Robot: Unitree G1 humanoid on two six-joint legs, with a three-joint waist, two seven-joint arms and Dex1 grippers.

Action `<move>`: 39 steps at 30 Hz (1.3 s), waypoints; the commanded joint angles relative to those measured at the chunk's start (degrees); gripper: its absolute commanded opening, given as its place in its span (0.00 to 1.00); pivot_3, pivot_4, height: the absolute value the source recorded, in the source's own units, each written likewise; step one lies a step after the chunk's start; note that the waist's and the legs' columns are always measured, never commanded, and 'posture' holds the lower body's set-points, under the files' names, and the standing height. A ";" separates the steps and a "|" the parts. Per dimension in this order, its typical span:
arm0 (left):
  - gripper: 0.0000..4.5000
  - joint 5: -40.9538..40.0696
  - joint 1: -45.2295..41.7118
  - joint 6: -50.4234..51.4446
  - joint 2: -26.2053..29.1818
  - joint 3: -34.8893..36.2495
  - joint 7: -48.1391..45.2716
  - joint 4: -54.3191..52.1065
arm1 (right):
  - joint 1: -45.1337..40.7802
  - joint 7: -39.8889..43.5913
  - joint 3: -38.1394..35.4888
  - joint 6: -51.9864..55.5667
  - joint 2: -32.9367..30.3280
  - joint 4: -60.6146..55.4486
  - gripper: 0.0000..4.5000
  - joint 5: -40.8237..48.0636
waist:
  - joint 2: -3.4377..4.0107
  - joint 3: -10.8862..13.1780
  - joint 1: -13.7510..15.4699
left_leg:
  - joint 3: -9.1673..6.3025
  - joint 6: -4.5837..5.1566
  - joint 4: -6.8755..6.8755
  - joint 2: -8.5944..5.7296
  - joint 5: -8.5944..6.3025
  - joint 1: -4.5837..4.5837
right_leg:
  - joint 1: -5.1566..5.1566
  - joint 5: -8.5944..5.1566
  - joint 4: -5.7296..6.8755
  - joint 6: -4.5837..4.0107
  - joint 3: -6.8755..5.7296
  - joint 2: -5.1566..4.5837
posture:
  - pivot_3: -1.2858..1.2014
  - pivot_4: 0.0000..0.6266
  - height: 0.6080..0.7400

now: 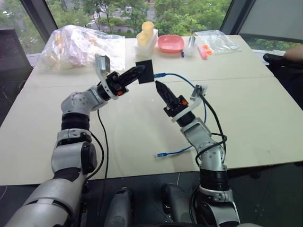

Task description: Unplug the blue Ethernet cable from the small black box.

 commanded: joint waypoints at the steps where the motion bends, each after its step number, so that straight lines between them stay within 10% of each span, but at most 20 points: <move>1: 0.11 -1.82 -0.48 0.07 0.26 1.36 0.48 -0.67 | -0.90 1.23 0.14 -0.53 0.22 -3.29 0.48 1.55 | 0.00 0.00 0.00 | 0.00 0.00 0.00 0.00 0.00 0.00 | 0.00 0.00 0.00 0.00 0.00 0.00 | 0.52 0.24 1.00; 32: 0.11 -4.36 2.93 4.14 -1.55 0.34 2.49 -6.43 | -1.22 1.82 0.81 -0.69 0.70 -2.68 0.48 2.31 | 0.00 0.00 0.00 | 0.00 0.00 -0.01 0.00 0.00 -0.01 | 0.00 0.00 -0.03 0.00 0.00 0.00 | 0.52 0.24 1.00; 39: 0.11 -4.78 2.84 4.28 -1.56 0.35 2.90 -6.37 | -1.32 2.37 0.12 -1.43 1.33 -2.63 0.01 3.65 | 0.00 0.00 0.00 | 0.00 0.00 -0.01 0.00 0.00 0.00 | 0.01 0.00 -0.03 0.00 0.00 -0.01 | 0.52 0.24 1.00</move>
